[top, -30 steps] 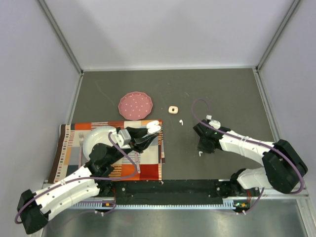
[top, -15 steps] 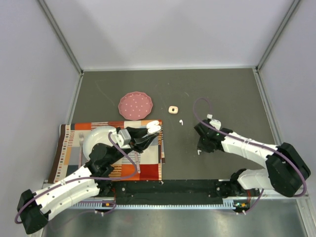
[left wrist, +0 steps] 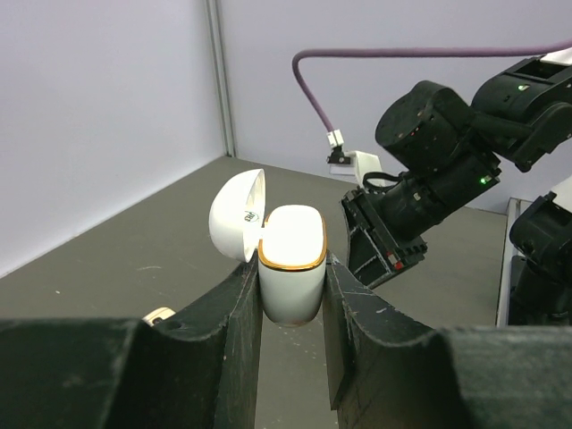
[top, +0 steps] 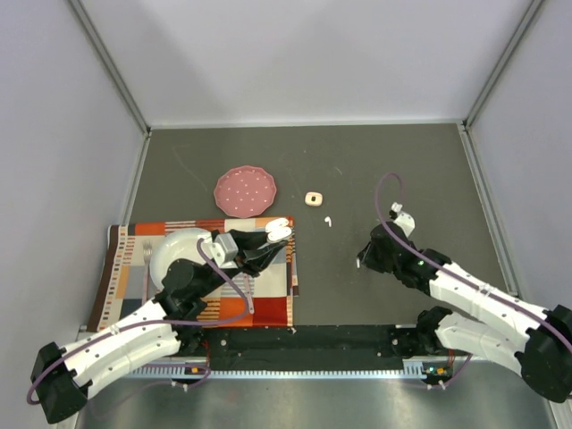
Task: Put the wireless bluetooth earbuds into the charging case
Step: Pick up the left earbud from the center of the board, then place the left earbud at the center of the board.
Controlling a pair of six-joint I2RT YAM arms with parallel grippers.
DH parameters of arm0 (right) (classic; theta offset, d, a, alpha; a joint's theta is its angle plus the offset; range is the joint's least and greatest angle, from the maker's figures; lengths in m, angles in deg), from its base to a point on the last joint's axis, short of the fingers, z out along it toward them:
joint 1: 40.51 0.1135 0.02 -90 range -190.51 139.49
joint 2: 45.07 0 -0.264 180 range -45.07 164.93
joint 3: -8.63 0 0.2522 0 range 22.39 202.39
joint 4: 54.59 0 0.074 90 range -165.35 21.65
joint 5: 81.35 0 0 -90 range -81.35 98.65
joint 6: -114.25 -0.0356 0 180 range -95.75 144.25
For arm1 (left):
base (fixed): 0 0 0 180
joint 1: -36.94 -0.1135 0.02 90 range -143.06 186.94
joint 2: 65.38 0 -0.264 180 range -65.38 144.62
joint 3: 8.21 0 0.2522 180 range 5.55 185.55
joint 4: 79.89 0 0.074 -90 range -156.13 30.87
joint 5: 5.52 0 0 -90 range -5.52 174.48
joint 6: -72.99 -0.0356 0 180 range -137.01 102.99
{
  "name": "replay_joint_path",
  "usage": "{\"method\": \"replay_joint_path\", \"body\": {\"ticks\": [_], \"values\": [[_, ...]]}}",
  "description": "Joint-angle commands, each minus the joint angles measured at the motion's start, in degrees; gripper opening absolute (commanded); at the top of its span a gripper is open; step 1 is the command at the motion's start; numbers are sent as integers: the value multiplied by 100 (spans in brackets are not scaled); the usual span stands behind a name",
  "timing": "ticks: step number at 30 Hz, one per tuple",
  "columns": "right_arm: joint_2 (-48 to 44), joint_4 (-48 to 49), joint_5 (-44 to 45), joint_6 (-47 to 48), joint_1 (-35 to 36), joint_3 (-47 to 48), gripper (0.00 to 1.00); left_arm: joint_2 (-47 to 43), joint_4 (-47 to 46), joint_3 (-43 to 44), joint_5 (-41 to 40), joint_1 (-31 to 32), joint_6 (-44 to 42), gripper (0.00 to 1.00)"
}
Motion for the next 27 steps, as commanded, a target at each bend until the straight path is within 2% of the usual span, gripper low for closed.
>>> {"method": "replay_joint_path", "body": {"ticks": [1, 9, 14, 21, 27], "values": [[-203, 340, 350, 42, 33, -80, 0, 84, -300, 148, -20, 15, 31, 0], [1342, -143, 535, -98, 33, 421, 0, 111, -265, 175, -2, 23, 75, 0], [1546, -91, 622, -98, 42, 544, 1, 14, -185, 157, -55, 23, 66, 0], [1740, -73, 561, -133, 33, 570, 11, 23, -212, 113, -99, 23, 48, 0], [1871, -64, 473, -168, 33, 579, 13, 23, -229, 95, -125, 23, 39, 0]]}}
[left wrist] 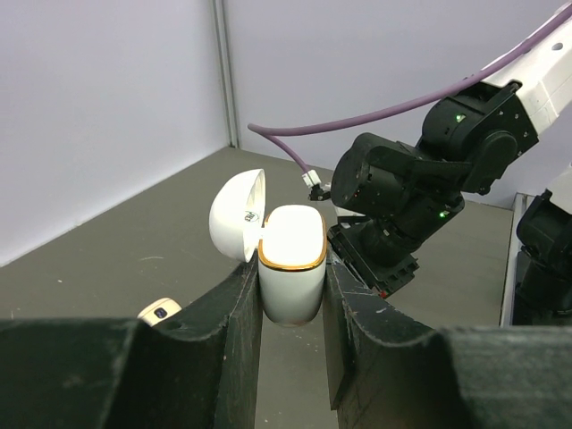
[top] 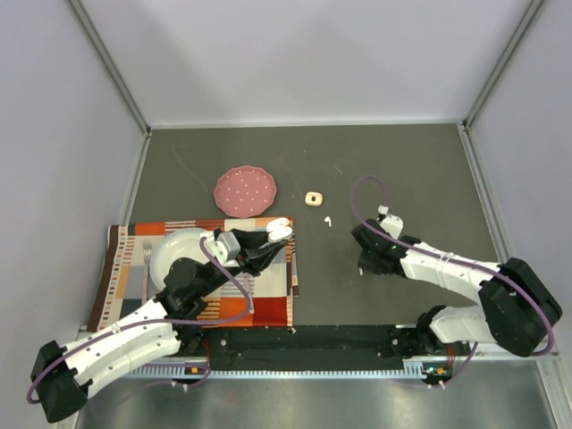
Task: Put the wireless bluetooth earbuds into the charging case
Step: Place the left earbud at the center of the board.
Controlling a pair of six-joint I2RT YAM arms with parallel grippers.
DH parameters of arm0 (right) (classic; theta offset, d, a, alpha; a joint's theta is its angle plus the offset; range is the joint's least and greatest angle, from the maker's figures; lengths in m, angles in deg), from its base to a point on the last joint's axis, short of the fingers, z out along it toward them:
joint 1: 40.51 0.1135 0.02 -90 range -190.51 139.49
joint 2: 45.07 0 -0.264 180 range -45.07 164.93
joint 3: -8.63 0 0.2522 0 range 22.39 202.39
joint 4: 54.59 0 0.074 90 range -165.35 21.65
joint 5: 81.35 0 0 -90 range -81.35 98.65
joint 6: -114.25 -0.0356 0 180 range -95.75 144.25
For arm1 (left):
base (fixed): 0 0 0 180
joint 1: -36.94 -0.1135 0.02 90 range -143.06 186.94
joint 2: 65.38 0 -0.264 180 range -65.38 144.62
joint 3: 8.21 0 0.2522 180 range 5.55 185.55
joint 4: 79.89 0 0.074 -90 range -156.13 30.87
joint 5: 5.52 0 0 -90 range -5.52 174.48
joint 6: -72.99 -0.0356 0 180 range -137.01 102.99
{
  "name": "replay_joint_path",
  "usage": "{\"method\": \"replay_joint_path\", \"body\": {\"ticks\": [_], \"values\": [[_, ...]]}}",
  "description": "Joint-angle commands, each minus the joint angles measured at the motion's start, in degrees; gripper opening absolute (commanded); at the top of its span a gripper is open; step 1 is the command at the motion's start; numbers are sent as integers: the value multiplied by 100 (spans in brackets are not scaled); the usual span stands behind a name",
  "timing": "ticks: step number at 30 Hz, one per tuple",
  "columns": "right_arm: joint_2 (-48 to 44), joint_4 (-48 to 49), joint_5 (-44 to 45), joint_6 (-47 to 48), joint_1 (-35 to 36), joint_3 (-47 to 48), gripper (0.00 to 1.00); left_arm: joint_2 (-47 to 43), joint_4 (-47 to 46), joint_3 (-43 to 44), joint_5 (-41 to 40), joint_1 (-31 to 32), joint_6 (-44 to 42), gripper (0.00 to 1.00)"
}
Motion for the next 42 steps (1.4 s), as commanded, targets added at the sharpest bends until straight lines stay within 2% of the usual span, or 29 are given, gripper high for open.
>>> {"method": "replay_joint_path", "body": {"ticks": [1, 16, 22, 42], "values": [[95, 60, 58, -57, 42, 238, 13, -30, -273, 95, -49, 23, 29, 0], [156, 96, -241, 4, 33, 265, 25, -91, -238, 78, -84, 23, 20, 0], [16, 96, -267, 13, 42, 195, 35, -117, -229, 78, -84, 23, 29, 0], [-20, -106, -171, 268, 42, 168, 34, -74, -247, 95, -75, 23, 29, 0]]}}
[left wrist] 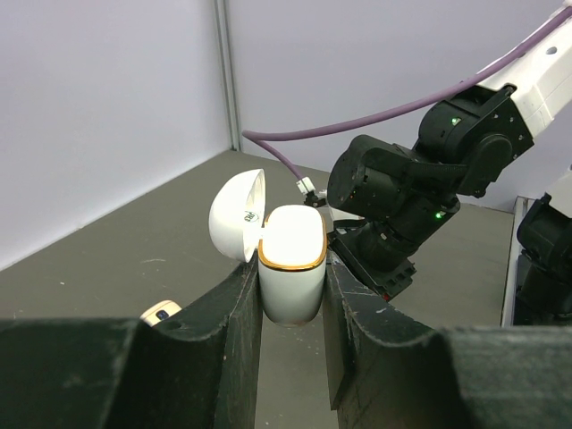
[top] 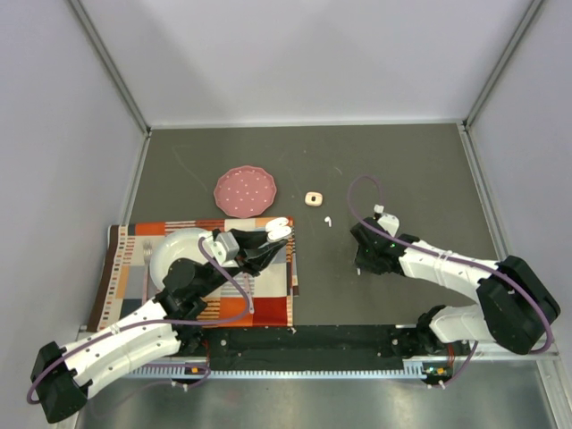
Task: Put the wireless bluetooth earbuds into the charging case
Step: Place the left earbud at the center of the board, then pick up the left earbud from the center of the board.
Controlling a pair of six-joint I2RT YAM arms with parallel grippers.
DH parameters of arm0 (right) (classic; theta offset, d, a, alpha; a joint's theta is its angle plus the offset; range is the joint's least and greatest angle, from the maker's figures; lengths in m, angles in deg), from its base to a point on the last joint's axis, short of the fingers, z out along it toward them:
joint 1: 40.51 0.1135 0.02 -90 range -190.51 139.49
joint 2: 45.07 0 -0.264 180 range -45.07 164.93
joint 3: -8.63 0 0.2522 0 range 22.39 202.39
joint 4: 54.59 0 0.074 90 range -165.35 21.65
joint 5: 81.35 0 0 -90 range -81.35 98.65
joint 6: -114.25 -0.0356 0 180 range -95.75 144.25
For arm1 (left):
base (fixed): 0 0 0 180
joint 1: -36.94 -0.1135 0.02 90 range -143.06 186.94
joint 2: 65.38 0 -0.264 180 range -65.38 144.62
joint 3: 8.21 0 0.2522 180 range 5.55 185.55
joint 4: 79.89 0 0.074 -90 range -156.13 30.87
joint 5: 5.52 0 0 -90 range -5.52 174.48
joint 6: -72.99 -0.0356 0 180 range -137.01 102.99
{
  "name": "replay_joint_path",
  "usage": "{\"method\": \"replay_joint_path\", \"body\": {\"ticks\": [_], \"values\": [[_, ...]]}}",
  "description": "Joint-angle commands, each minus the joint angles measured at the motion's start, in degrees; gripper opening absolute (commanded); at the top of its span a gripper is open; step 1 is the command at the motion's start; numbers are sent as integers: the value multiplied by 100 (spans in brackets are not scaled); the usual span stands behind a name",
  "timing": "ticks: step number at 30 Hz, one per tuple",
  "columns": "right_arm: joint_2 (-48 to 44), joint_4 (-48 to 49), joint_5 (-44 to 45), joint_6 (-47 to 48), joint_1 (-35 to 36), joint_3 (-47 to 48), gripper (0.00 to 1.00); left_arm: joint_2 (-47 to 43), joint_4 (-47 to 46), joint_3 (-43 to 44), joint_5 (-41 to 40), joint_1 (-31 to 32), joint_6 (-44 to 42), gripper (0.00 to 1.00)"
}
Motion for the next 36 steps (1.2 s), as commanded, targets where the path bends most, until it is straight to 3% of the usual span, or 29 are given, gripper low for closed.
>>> {"method": "replay_joint_path", "body": {"ticks": [1, 36], "values": [[-127, -194, 148, 56, 42, 70, 34, -6, -251, 104, -45, 23, 29, 0], [242, -89, -18, 91, 130, 219, 31, 38, -277, 87, -88, 23, 46, 0]]}}
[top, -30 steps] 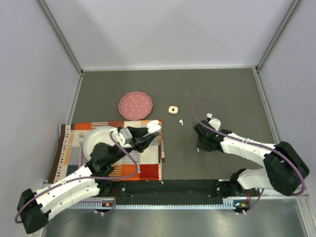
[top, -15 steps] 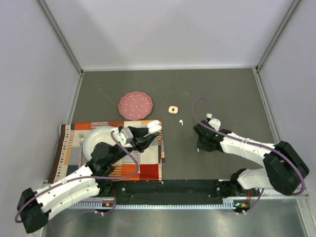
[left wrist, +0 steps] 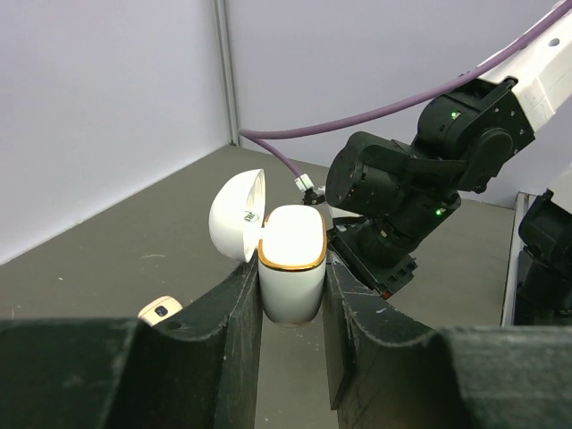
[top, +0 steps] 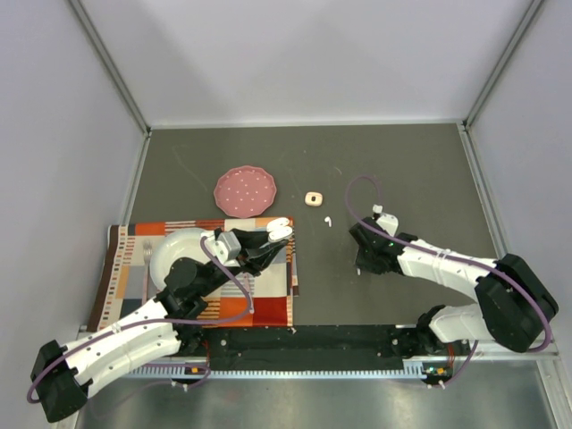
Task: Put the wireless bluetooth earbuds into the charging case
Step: Pick up the left earbud from the center of the board.
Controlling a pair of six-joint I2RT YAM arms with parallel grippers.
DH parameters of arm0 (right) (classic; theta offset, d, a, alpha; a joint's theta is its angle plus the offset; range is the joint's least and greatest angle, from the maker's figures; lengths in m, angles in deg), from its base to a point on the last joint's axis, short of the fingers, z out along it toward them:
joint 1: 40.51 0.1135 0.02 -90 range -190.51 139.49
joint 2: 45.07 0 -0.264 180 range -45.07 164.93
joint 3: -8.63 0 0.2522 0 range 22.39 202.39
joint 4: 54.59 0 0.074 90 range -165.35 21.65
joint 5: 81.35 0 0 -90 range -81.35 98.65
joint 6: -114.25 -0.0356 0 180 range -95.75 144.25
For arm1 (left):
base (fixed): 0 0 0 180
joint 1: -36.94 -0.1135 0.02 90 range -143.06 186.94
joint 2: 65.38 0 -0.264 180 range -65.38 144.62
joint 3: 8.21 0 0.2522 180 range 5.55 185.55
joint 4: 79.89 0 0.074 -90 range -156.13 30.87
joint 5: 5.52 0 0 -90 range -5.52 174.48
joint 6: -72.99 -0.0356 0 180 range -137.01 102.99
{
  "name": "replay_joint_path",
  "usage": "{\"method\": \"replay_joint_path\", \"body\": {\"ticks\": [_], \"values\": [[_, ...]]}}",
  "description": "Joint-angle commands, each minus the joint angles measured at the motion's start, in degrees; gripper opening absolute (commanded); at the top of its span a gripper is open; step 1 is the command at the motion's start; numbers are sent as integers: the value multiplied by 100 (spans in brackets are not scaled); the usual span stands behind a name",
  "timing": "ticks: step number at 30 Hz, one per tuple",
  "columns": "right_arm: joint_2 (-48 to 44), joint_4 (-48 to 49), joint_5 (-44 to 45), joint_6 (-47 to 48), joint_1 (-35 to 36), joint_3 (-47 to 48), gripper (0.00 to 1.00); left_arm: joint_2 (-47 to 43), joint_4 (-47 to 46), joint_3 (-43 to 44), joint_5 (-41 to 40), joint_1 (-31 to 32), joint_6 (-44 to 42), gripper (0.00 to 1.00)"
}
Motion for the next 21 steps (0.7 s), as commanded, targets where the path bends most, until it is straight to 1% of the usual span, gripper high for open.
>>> {"method": "replay_joint_path", "body": {"ticks": [1, 16, 17, 21], "values": [[161, 73, -91, 41, 73, 141, 31, -58, -275, 87, -80, 23, 37, 0], [205, 91, -126, 50, 82, 140, 30, -49, -275, 87, -97, 23, 46, 0], [205, 91, -126, 59, 91, 141, 27, -58, -284, 78, -89, 23, 46, 0], [214, 91, -134, 76, 91, 141, 27, -67, -275, 87, -89, 23, 46, 0]]}}
